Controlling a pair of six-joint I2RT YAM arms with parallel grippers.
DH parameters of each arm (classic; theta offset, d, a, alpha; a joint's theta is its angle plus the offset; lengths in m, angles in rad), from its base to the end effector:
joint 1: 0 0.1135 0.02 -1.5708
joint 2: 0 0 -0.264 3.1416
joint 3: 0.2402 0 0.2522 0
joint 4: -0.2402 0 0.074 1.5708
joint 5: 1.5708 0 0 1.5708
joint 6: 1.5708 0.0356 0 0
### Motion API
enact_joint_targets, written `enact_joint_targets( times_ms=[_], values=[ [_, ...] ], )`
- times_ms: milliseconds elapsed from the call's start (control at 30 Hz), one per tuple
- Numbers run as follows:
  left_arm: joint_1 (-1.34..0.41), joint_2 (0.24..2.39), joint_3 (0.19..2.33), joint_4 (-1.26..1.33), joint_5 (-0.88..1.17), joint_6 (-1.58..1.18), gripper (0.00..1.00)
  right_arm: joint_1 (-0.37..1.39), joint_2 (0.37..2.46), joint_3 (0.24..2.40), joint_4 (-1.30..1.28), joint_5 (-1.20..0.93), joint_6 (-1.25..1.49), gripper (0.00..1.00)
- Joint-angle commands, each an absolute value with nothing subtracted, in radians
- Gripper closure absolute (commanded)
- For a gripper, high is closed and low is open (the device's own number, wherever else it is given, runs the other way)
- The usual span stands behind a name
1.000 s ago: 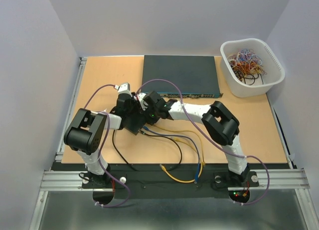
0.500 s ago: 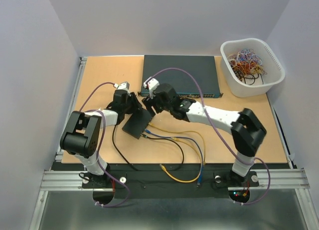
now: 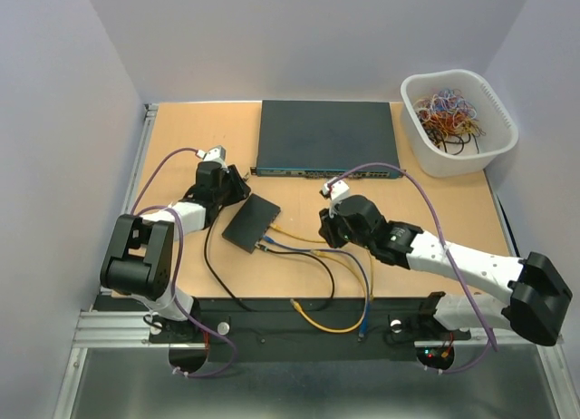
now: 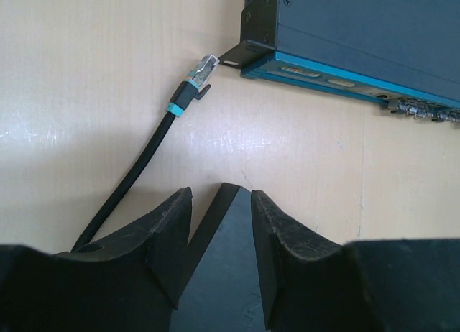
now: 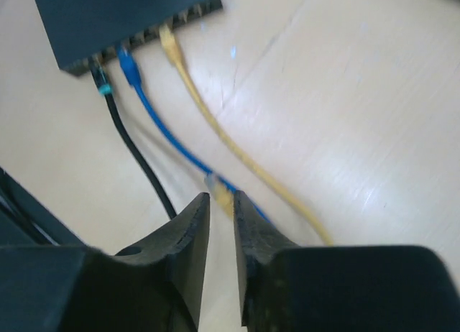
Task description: Insert the plug into the switch port
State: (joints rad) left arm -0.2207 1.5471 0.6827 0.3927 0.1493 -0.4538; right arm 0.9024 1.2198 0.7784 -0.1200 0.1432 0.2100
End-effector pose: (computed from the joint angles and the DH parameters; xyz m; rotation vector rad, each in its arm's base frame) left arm 0.3068 -0.0743 0.1804 -0.1475 2.0804 -0.5693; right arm 0.1706 0.2078 0.2528 -0.6542 2.0665 0.4998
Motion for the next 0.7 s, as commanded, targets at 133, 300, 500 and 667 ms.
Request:
enact_joint_targets(
  times_ms=[133, 300, 500, 667],
  values=[
    [-0.221, 1.513, 0.652, 0.436, 0.155, -0.443, 0.51, 1.002, 1.193, 0.736, -0.221, 0.209, 0.38, 0.77],
    [-0.221, 1.513, 0.647, 0.442, 0.163, -0.443, 0.52, 1.002, 1.314, 0.759, -0.225, 0.271, 0.39, 0.71],
    [-0.221, 1.509, 0.646, 0.445, 0.176, -0.442, 0.52, 1.002, 1.397, 0.782, -0.225, 0.313, 0.38, 0.63],
    [-0.221, 1.509, 0.643, 0.451, 0.184, -0.446, 0.53, 1.005, 1.437, 0.79, -0.224, 0.298, 0.38, 0.63]
  ],
)
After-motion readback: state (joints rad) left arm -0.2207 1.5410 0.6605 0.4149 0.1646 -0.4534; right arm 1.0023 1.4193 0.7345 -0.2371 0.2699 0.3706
